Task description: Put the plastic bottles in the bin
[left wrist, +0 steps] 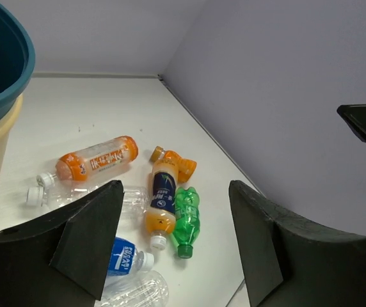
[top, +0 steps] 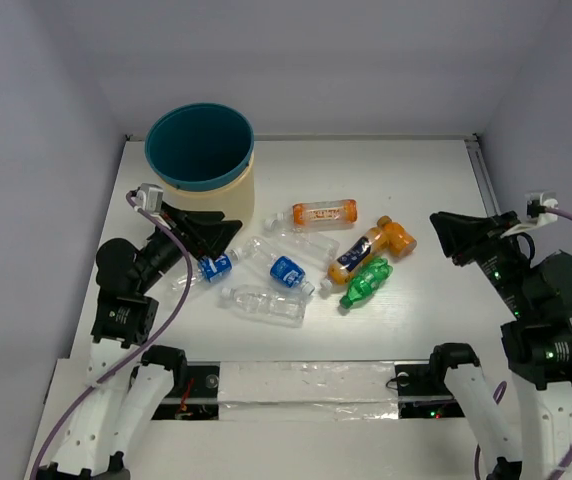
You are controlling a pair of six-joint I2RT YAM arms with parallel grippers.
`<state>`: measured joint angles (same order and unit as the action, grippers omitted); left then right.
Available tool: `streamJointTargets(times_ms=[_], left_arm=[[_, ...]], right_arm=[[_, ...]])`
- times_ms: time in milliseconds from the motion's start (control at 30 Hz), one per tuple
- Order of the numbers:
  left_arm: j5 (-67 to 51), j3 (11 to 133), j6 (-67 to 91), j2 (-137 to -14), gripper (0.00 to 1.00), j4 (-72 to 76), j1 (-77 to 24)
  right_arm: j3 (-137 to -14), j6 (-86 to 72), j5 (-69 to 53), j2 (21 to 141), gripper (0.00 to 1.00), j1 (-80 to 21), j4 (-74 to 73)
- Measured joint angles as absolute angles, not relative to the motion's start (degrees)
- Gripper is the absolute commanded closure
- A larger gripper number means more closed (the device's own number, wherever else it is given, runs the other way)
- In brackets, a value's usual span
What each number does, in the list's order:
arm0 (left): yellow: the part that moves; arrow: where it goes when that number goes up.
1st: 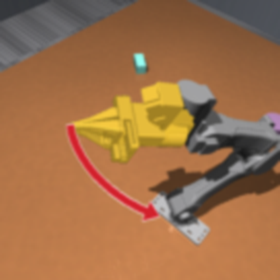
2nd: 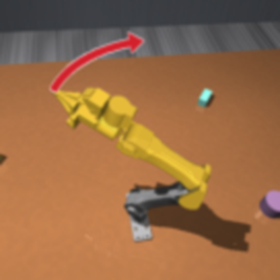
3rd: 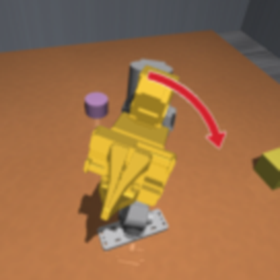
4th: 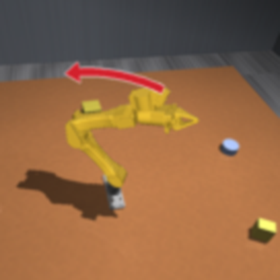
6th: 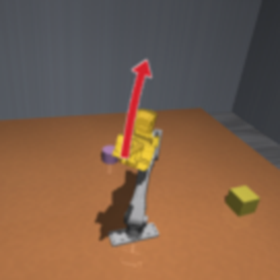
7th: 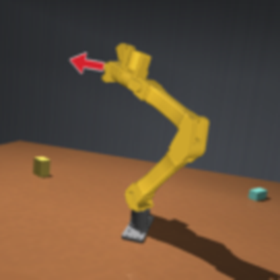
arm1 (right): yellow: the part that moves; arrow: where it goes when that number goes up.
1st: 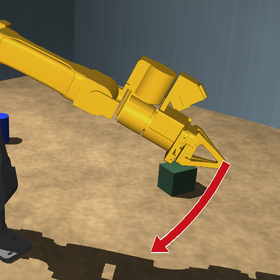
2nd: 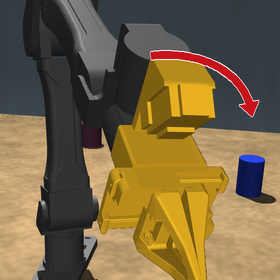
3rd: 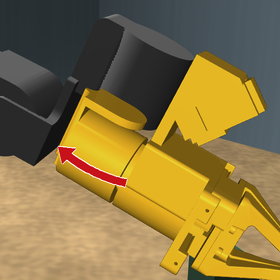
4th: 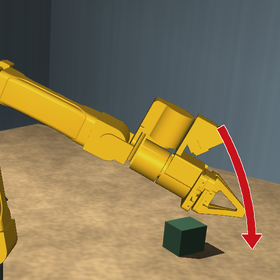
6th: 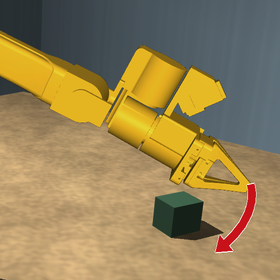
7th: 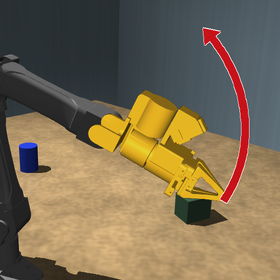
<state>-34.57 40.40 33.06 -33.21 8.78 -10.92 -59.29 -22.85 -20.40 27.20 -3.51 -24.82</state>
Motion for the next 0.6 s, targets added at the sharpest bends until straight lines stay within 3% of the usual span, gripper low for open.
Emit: streamJointTargets(times_ms=[33, 133, 333, 467, 600], left_arm=[[-34.7, 40.4, 33.1, -33.2, 0.4, 9.0, -10.9], [-35.4, 40.0, 33.3, -33.2, 0.52, 9.5, -10.9], [-36.2, 38.8, 33.5, -33.1, 1.0, 11.4, -11.4], [-34.9, 37.8, 33.5, -34.2, 1.0, 11.7, -15.0], [-30.8, 35.9, 33.9, -36.1, 1.0, 12.2, -22.4]], right_arm=[[-59.3, -22.8, -22.0, 28.0, 0.88, -3.5, -24.5], [-59.3, -23.0, -25.0, 30.6, 1.0, -3.6, -23.2], [-59.3, -23.1, -23.6, 38.5, 1.0, -12.3, -20.7], [-61.7, -21.6, -16.8, 47.4, 1.0, -22.7, -20.5], [-66.7, -18.7, -12.4, 59.7, 1.0, -26.3, -20.4]])
